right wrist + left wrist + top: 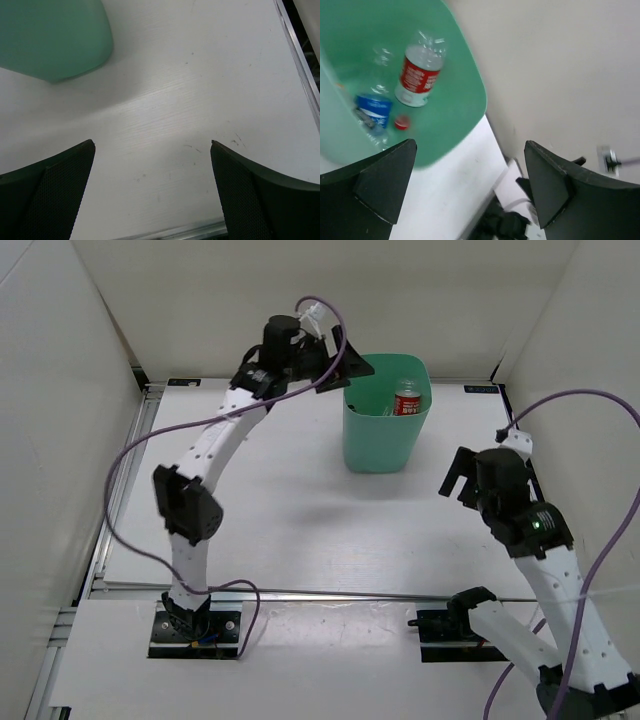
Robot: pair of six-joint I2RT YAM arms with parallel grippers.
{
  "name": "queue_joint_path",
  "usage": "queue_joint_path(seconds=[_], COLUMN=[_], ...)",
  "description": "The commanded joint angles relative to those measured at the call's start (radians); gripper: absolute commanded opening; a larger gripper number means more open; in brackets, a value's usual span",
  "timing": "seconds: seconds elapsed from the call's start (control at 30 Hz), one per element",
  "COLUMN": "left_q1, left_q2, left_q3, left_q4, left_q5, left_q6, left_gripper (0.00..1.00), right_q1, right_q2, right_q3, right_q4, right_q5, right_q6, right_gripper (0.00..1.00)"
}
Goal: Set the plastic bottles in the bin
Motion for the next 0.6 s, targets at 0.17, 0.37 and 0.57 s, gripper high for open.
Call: queue_joint_path(seconds=[0.17, 0.37, 0.57], left_q1=[0.097, 0.109, 0.109], left_q2=[-0.898, -1.245, -1.452], left_q3=[-0.715, -1.050, -1.160], left_q4=[-0.217, -0.354, -0.455], left_q5=[-0.615, -0.894, -1.143], left_q6=[0.217, 0.212, 0.150], left_gripper=[1.00, 1.00, 1.00], right_q1=[0.023, 0.032, 0.032], right_q2=[0.327, 0.374, 0.452], right_q3=[0.240, 0.241, 0.222], right_q4=[-0.063, 0.000, -0.032], right_q5=[-0.084, -0.242, -0.323], right_q6=[-0.016, -0.005, 0.042], right_gripper=[1.00, 1.00, 1.00])
